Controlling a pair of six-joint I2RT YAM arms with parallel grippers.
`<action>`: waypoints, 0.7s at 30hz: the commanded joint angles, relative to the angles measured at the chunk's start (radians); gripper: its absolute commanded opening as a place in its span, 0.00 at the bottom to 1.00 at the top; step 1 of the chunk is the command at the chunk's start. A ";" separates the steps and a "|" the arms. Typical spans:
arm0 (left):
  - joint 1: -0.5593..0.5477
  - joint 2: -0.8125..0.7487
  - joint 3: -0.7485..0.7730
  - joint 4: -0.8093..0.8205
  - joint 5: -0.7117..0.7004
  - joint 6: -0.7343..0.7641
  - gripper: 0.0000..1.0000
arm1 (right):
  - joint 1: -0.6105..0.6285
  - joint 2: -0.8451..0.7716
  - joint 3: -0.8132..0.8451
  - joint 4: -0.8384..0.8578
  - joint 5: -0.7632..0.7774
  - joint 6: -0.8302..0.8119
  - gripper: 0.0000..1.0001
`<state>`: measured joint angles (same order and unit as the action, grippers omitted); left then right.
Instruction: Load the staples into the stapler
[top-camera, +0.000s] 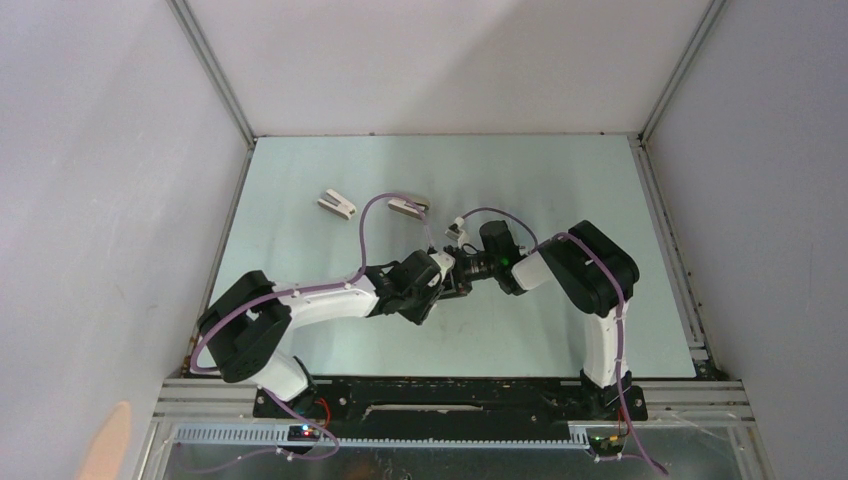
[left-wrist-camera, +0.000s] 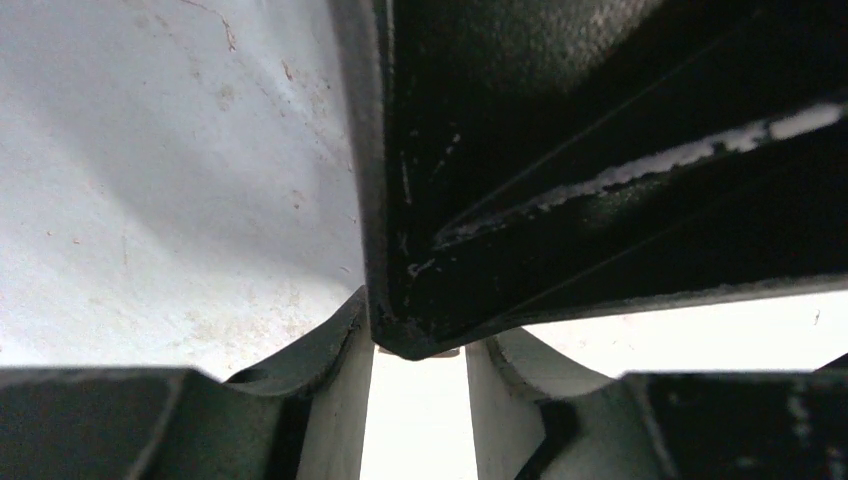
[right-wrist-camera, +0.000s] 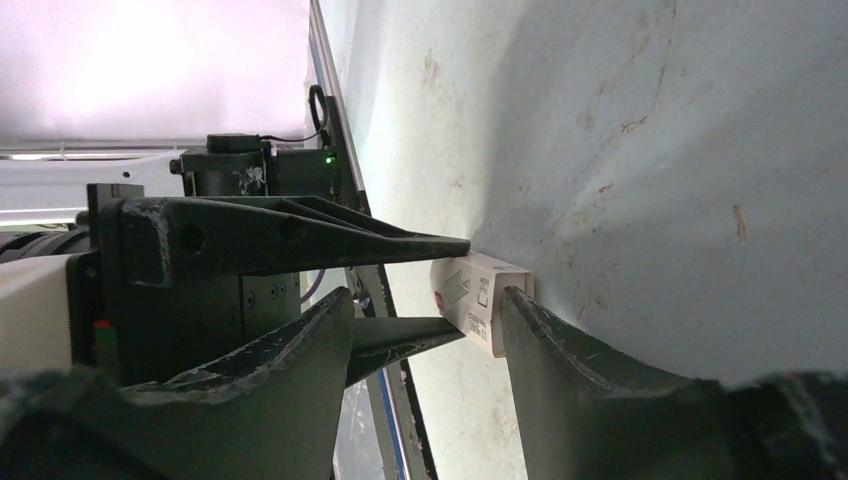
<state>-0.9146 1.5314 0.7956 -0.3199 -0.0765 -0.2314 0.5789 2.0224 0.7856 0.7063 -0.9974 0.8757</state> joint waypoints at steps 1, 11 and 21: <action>-0.006 -0.029 -0.017 0.042 0.015 0.031 0.39 | 0.012 0.019 0.041 0.049 -0.042 0.007 0.58; -0.006 -0.038 -0.025 0.085 0.008 0.053 0.40 | 0.048 0.045 0.086 -0.051 -0.068 -0.037 0.57; -0.007 -0.054 -0.032 0.142 0.001 0.070 0.41 | 0.074 0.034 0.132 -0.224 -0.083 -0.142 0.56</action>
<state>-0.9165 1.5185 0.7635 -0.2726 -0.0734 -0.1898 0.6243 2.0624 0.8764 0.5713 -1.0401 0.8101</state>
